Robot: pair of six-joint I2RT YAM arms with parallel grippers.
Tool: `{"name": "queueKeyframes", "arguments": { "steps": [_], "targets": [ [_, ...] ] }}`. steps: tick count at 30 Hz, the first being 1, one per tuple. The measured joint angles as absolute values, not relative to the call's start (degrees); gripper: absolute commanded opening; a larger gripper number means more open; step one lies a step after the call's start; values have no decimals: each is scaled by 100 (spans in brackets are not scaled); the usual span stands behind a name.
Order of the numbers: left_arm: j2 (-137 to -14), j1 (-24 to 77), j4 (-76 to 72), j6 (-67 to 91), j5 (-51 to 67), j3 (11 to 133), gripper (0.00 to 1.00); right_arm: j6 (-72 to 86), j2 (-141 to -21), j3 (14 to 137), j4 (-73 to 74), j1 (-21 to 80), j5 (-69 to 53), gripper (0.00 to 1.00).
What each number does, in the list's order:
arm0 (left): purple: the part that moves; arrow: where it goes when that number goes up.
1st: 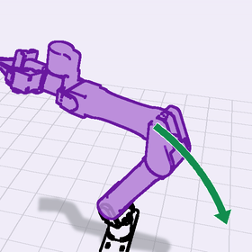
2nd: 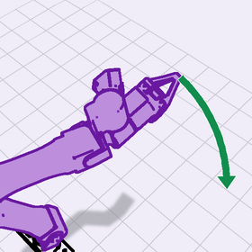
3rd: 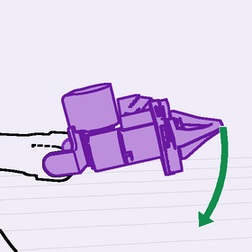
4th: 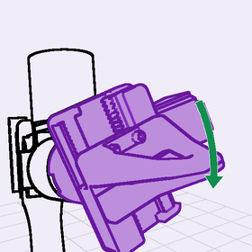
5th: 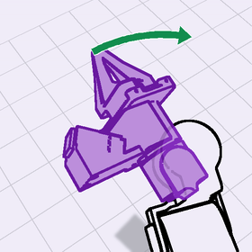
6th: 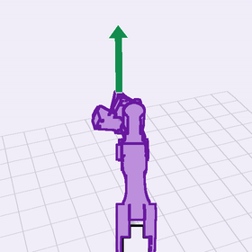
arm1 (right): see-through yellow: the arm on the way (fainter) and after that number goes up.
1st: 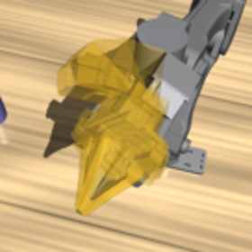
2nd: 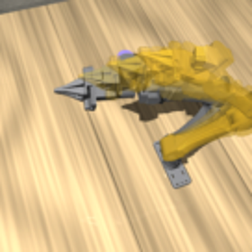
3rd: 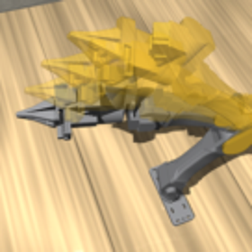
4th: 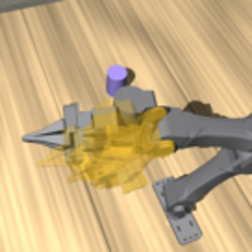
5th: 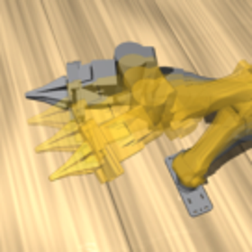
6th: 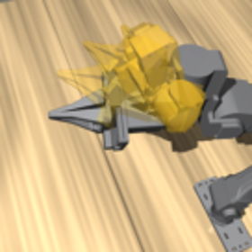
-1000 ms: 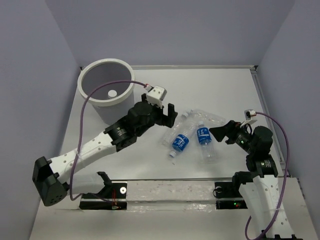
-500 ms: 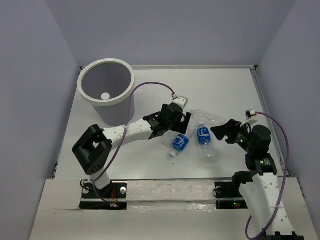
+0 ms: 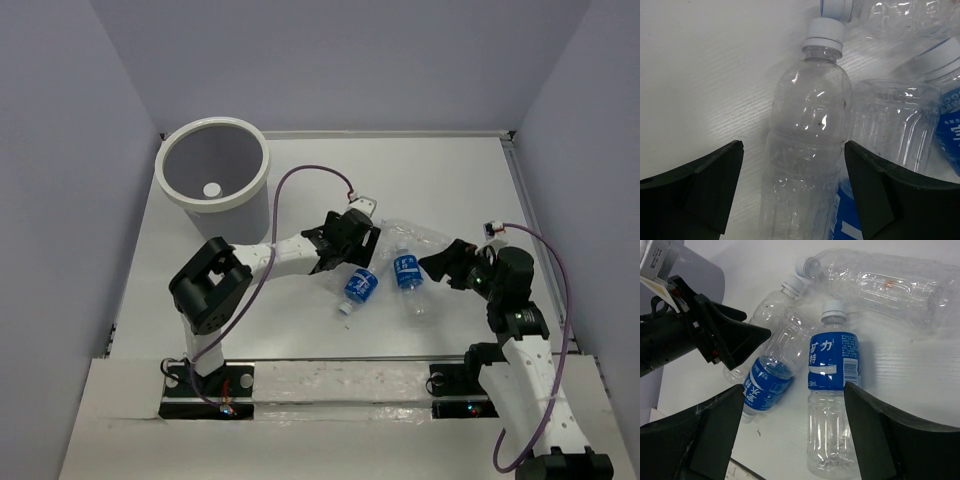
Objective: Put the plastic bottles in the bin
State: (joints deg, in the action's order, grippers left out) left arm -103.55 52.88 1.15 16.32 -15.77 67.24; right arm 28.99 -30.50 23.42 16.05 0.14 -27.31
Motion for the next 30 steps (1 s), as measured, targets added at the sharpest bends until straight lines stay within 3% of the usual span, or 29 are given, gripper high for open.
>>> {"name": "queueKeyframes", "arguments": {
  "steps": [6,12,21,30],
  "targets": [
    [-10597,5157,-38,1570,-1533,6724,82,2897,-3555,2314,1459,128,-2644,96],
    [-10613,5017,-220,1555,-1476,6722,48,2877,-4270,2250,1234,534,-2344,98],
    [-10280,5002,-252,1625,-1304,6396,42,2873,-5199,2248,840,1282,-1577,95],
    [-8162,5002,-58,1776,-1208,6163,42,2877,-5815,2248,508,1387,-1096,82]
  ]
}}
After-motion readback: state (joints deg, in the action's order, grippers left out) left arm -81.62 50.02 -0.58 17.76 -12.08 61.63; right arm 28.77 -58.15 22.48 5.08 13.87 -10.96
